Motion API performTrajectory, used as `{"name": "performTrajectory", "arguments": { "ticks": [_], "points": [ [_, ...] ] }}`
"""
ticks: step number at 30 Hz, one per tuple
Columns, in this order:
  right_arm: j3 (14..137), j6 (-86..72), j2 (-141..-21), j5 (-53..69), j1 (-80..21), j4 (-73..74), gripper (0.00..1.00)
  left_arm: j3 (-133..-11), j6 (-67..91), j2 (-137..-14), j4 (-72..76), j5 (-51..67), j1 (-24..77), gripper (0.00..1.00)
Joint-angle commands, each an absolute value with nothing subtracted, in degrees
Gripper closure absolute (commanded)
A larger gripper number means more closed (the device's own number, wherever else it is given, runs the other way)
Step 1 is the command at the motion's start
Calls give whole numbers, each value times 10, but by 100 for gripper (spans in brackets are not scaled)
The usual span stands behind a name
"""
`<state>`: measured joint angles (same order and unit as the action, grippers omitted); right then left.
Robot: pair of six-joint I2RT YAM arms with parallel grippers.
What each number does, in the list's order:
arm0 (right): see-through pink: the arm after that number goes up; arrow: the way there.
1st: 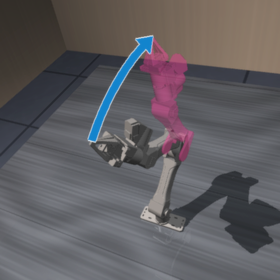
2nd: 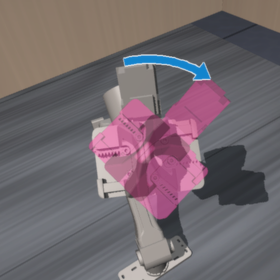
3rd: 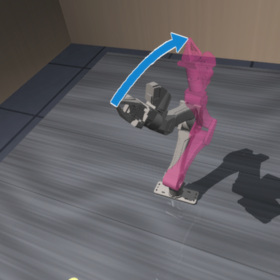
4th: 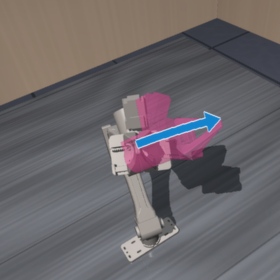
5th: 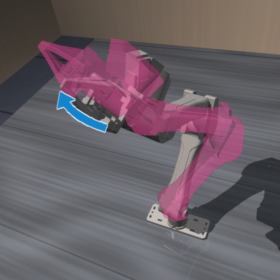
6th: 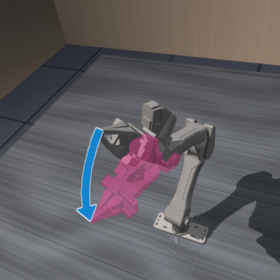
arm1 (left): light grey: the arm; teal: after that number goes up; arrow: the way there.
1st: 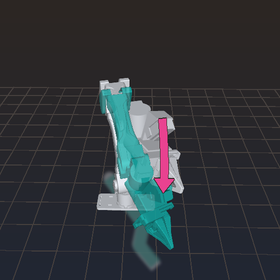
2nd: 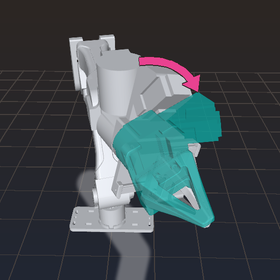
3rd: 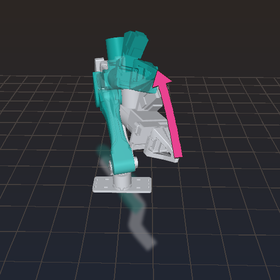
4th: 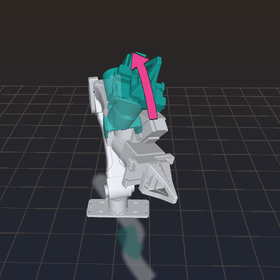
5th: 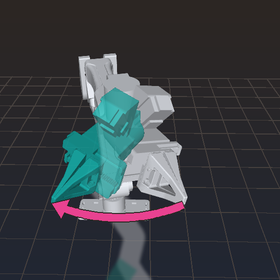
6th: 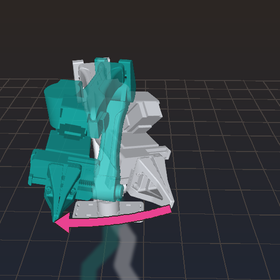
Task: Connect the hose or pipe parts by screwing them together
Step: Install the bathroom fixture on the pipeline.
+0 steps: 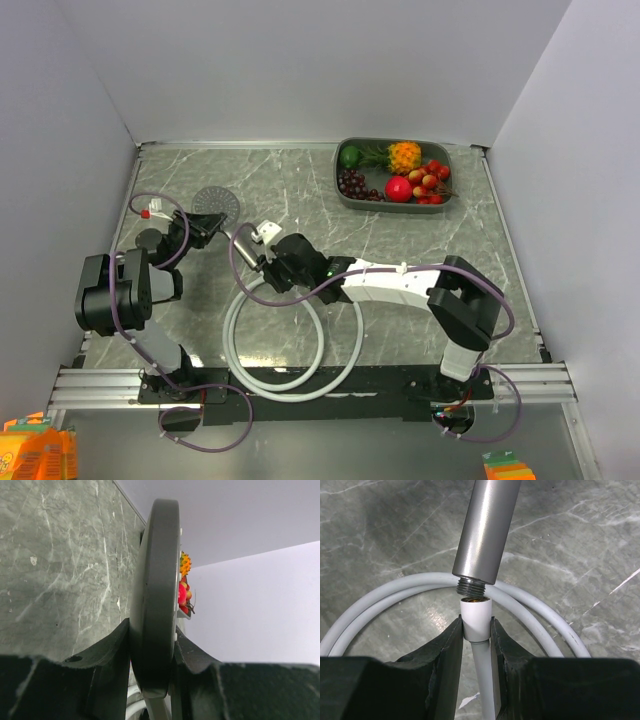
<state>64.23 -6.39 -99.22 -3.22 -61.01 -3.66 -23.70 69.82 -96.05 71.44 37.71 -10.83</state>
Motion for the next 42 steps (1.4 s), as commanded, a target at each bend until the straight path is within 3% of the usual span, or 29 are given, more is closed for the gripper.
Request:
{"name": "performTrajectory", "arguments": {
  "ticks": [1,27,42],
  "points": [
    [675,-78,-1005,-25,-616,-83,79,-242,694,-942,772,381,-105,99],
    [677,-130,-1011,-83,-615,-141,82,-237,693,-940,780,388,-102,99],
    [660,-159,-1006,-38,-616,-200,82,-238,679,-933,767,391,-102,99]
  ]
}}
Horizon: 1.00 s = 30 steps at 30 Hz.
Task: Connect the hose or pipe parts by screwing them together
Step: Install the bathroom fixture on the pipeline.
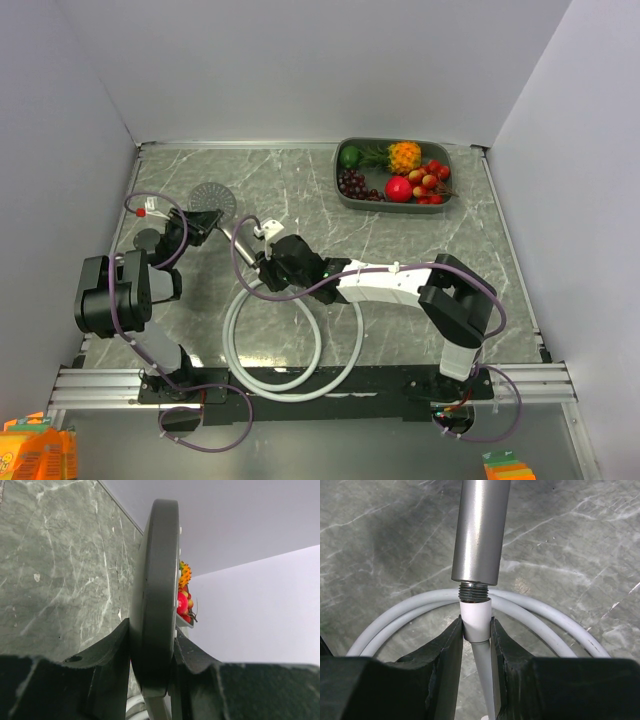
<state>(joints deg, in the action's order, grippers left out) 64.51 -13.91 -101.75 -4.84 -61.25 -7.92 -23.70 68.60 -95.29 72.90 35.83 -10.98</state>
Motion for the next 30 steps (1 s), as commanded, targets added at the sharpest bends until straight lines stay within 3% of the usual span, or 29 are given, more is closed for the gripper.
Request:
{"name": "performTrajectory", "arguments": {
  "ticks": [1,30],
  "points": [
    [658,-158,-1005,-40,-616,-200,82,-238,678,-933,767,391,-102,99],
    [628,-179,-985,-124,-593,-250,83,-238,662,-927,780,415,-84,99]
  ]
}}
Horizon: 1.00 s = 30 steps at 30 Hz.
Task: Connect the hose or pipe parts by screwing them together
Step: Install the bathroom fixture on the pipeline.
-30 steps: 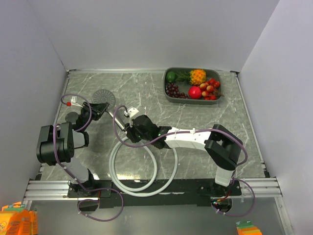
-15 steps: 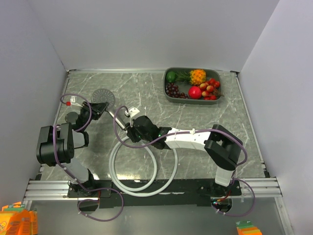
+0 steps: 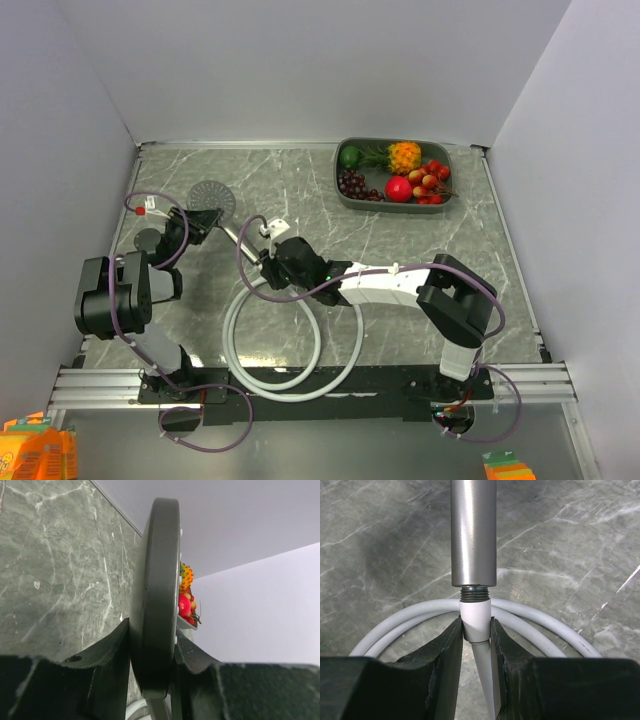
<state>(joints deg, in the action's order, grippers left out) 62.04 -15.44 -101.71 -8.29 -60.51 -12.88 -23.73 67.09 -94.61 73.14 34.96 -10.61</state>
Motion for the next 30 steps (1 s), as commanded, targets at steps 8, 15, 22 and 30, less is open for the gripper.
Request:
{"name": "performTrajectory", "arguments": {
  "ticks": [8,15,22,30],
  "points": [
    [615,-185,-977,-105,-589,-305,83,-237,679,-934,805,425,-72,99],
    [577,-250,-958,-41,-553,-386,84,-236,715,-950,851,439,-69,99],
    [566,-301,-952,78,-512,-424,83,-238,717,-952,859,450,-67,99],
    [548,-411,-985,211,-459,-524,83,-242,703,-943,840,451,-62,99]
  ]
}}
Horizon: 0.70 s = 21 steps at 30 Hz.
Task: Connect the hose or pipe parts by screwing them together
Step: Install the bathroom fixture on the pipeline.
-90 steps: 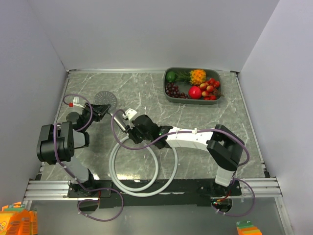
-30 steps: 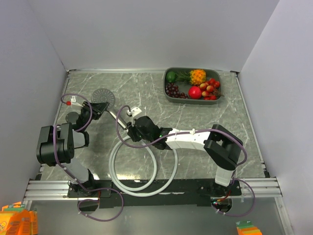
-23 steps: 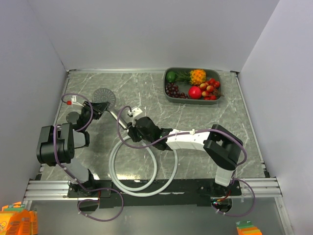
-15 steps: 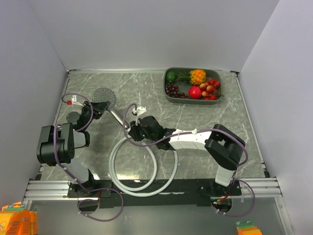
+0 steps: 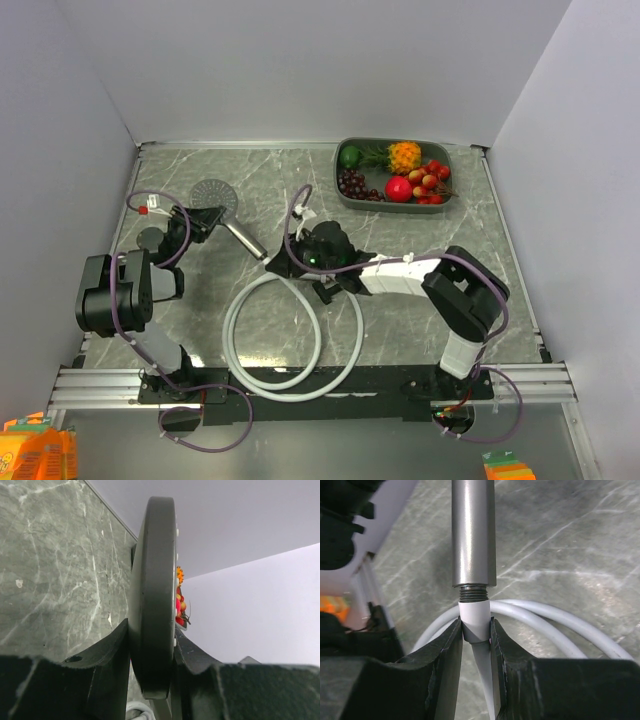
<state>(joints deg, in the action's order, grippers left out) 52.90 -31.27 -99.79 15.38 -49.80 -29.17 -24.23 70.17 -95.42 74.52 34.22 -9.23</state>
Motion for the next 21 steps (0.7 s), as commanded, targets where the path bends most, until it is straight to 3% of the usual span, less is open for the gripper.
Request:
{"name": "performTrajectory", "arguments": {
  "ticks": [1,7,21],
  "points": [
    [548,-443,-994,233,-454,-540,83,-243,703,-944,840,453,-61,99],
    [548,-534,-1044,329,-417,-657,83,-245,686,-937,830,458,-55,99],
    [559,-706,-1141,397,-375,-880,81,-254,719,-962,879,488,-44,99]
  ]
}}
